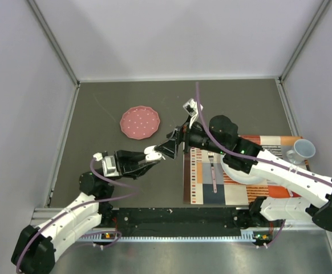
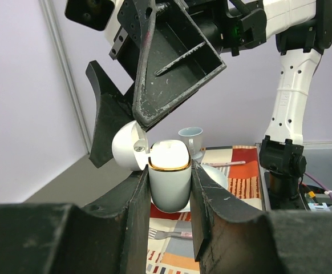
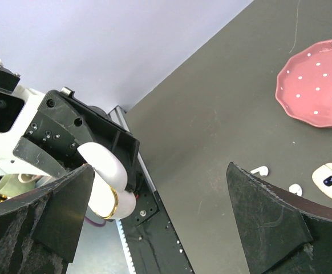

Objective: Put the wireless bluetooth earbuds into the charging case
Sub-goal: Open the charging case, then pick up the right earbud from the center of the board.

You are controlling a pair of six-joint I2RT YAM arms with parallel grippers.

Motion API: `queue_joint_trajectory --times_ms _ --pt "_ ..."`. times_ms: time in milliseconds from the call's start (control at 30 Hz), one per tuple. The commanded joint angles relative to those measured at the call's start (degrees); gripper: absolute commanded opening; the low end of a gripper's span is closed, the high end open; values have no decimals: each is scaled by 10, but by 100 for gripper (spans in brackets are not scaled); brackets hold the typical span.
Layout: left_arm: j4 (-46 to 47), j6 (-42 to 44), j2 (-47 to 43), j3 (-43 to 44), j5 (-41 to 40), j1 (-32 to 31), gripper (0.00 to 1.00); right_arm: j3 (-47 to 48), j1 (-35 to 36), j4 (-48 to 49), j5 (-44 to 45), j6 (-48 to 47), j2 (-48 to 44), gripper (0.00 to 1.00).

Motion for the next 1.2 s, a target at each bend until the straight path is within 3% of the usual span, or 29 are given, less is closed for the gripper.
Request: queue_joint_trajectory --times_ms 0,267,533,667,800,1167 --pt "3 15 -14 17 4 -2 0 30 4 40 -4 6 1 99" --pt "-46 43 -41 14 -24 -2 0 35 0 102 -20 42 -23 99" --pt "-115 72 -89 15 -62 -1 0 32 -8 39 127 36 -57 99" --pt "-174 96 -135 17 -94 -1 0 -8 -54 8 174 71 -69 99" --pt "-282 110 -182 37 -162 -1 0 -59 -90 -18 156 93 -65 90" --pt "-398 145 -272 83 -190 -1 0 -93 -96 -27 79 -84 28 70"
